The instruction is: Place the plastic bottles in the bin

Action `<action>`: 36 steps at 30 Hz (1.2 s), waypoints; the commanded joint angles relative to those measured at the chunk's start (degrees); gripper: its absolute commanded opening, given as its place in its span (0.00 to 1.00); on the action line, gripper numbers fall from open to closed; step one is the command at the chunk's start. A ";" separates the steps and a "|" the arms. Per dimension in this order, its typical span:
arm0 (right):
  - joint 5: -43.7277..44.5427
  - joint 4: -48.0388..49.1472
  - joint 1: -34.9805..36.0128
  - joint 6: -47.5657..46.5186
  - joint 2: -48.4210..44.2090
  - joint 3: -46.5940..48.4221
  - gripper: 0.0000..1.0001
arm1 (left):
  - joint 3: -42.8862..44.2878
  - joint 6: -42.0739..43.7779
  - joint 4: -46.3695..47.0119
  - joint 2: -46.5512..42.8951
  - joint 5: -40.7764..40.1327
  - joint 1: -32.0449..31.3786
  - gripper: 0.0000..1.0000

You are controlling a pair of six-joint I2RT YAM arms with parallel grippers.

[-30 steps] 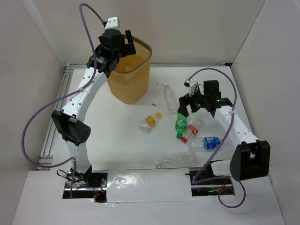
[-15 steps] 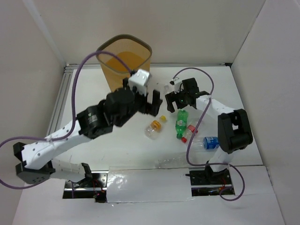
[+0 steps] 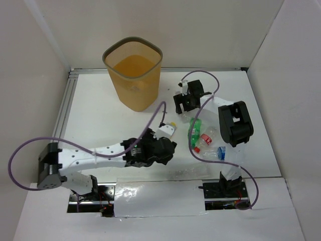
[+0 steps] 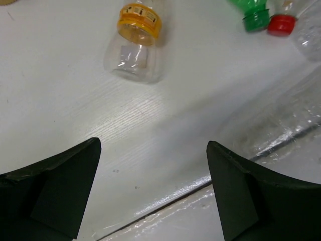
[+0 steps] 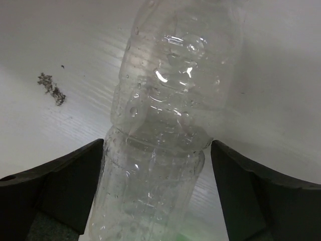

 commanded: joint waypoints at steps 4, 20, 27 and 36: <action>-2.02 0.57 -0.98 1.56 -0.57 1.51 0.62 | 4.07 -1.12 0.91 9.97 -5.21 -0.73 0.99; -19.07 -17.64 -5.64 -6.79 -21.56 26.89 0.31 | -1.28 -5.06 5.93 7.79 -3.55 -1.25 0.99; -20.31 -5.71 2.79 -2.92 -21.24 33.23 0.34 | -3.75 -7.97 5.93 7.25 -3.54 -3.01 0.99; -13.80 7.67 13.52 1.91 -8.43 44.21 0.40 | -3.75 -16.13 1.01 7.78 -6.26 -7.93 0.99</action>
